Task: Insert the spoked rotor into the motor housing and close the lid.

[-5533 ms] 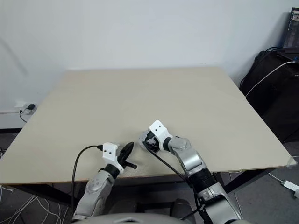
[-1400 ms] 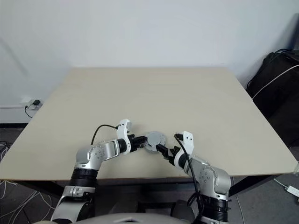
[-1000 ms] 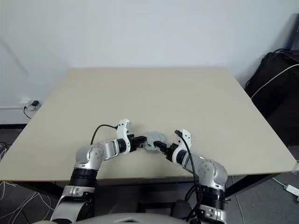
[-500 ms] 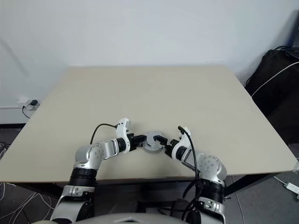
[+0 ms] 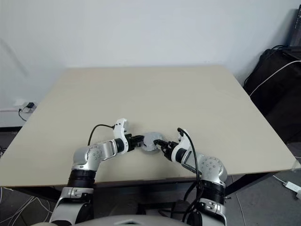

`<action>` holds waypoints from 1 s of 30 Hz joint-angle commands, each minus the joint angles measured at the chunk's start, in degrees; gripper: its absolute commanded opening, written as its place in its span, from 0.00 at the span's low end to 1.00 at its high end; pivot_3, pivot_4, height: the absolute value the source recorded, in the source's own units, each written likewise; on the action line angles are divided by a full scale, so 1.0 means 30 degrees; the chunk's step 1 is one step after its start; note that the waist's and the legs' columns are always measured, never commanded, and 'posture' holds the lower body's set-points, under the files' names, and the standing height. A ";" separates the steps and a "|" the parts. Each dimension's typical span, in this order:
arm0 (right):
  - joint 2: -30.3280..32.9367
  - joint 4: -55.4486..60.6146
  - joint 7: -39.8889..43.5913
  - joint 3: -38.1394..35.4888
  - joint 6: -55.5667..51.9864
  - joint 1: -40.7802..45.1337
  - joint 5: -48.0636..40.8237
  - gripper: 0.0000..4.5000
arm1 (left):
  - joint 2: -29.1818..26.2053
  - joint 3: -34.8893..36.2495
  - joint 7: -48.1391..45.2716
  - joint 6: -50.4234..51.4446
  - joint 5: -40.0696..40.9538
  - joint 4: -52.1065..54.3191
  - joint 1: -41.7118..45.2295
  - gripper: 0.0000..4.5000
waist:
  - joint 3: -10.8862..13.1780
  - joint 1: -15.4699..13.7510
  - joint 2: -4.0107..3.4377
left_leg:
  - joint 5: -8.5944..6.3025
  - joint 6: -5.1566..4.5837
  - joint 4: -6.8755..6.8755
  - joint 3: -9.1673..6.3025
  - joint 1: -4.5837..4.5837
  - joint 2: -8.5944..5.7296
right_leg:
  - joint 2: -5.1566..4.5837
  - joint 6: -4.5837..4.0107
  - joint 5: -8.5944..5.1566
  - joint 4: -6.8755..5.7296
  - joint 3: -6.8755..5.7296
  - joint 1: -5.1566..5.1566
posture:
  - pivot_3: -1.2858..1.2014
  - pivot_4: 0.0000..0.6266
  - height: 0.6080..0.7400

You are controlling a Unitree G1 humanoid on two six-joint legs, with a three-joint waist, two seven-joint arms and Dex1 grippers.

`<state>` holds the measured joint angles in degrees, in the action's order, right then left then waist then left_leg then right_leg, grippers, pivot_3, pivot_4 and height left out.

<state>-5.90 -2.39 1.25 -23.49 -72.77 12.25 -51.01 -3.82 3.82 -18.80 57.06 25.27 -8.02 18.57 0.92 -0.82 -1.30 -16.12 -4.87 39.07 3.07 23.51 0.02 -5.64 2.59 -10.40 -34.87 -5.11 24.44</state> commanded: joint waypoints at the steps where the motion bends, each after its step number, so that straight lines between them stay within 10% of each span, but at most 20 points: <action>1: -0.2597 0.0523 0.0303 0.0897 -0.0164 -0.0133 -0.1401 0.38 | 0.0578 -0.0983 -0.0464 0.0493 0.0242 -0.0213 -0.0074 0.00 | 0.0003 -0.0047 0.0000 | 0.0000 0.0000 0.0000 -0.0003 0.0003 0.0002 | 0.0003 -0.0001 0.0000 0.0000 -0.0003 0.0002 | 0.52 0.00 1.00; 3: -0.2553 0.0506 0.0220 0.0951 -0.0124 -0.0181 -0.1574 0.27 | 0.0603 -0.0961 -0.0505 0.0483 0.0180 -0.0262 -0.0039 0.00 | -0.0006 -0.0063 -0.0011 | 0.0001 0.0002 0.0003 -0.0003 0.0000 -0.0002 | 0.0000 0.0000 0.0000 0.0004 0.0001 0.0008 | 0.52 0.00 1.00; 30: -0.1972 0.0799 -0.0193 0.1768 -0.0971 -0.1263 -0.1875 0.27 | 0.1035 -0.0448 -0.0289 -0.0402 0.0288 0.0821 -0.0755 0.00 | -0.0039 -0.0004 -0.0051 | 0.0001 0.0002 0.0022 0.0010 -0.0035 0.0005 | 0.0010 0.0012 0.0000 -0.0010 0.0033 -0.0006 | 0.52 0.00 1.00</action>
<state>-5.20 -0.75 0.87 -22.45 -75.37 9.38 -55.53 -3.01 4.43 -18.74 56.31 24.77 -6.73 17.07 0.81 -0.83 -1.46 -16.12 -4.86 39.13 3.10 23.41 0.04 -5.61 2.61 -10.39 -34.89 -5.00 24.44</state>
